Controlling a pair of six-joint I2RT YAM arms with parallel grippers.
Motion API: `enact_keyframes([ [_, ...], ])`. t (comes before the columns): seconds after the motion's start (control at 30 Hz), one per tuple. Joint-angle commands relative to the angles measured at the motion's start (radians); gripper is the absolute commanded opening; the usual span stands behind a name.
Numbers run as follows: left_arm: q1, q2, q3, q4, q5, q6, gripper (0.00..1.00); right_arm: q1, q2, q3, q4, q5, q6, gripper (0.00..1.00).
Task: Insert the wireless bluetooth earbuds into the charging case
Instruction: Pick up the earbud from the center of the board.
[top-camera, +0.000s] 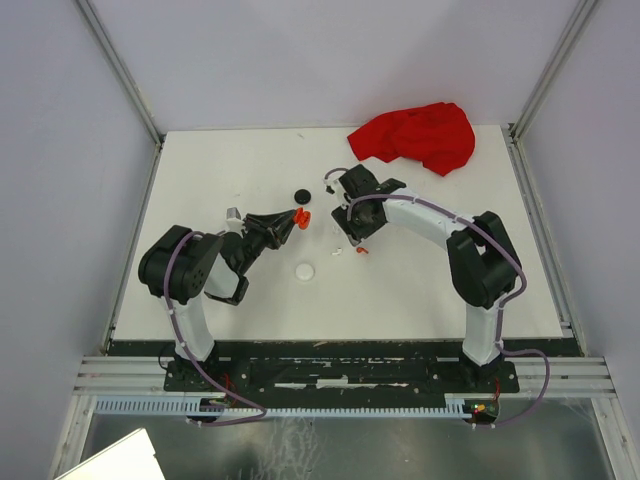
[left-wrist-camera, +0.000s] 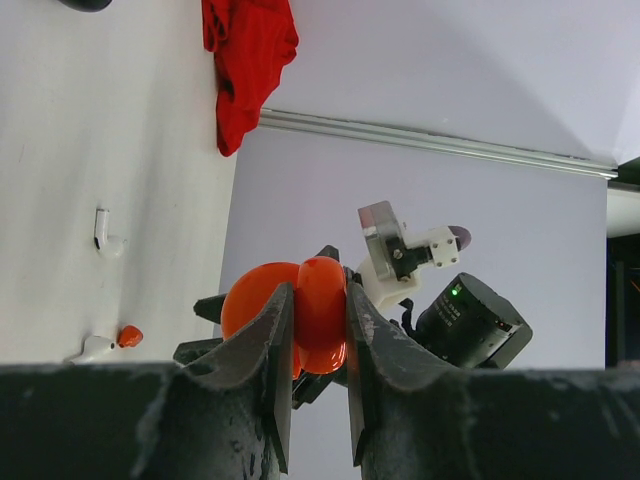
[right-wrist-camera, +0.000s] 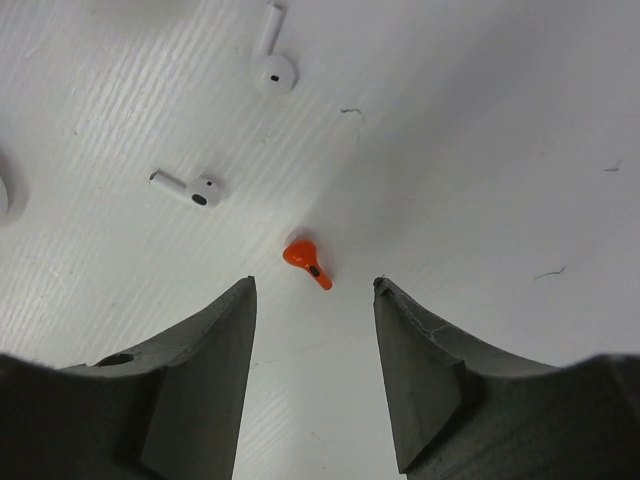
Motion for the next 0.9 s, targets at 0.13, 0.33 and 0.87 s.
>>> enact_keyframes([
  [0.13, 0.003, -0.01, -0.008, 0.208, 0.01, -0.039, 0.03, 0.041, 0.058, 0.069, -0.046, -0.004, -0.064, 0.59],
  [0.33, 0.004, -0.015, -0.013, 0.207, 0.01, -0.039, 0.03, 0.048, 0.086, 0.072, -0.04, 0.014, -0.073, 0.58],
  [0.87, 0.013, -0.024, -0.024, 0.207, 0.01, -0.038, 0.03, 0.047, 0.145, 0.105, -0.044, 0.032, -0.086, 0.48],
])
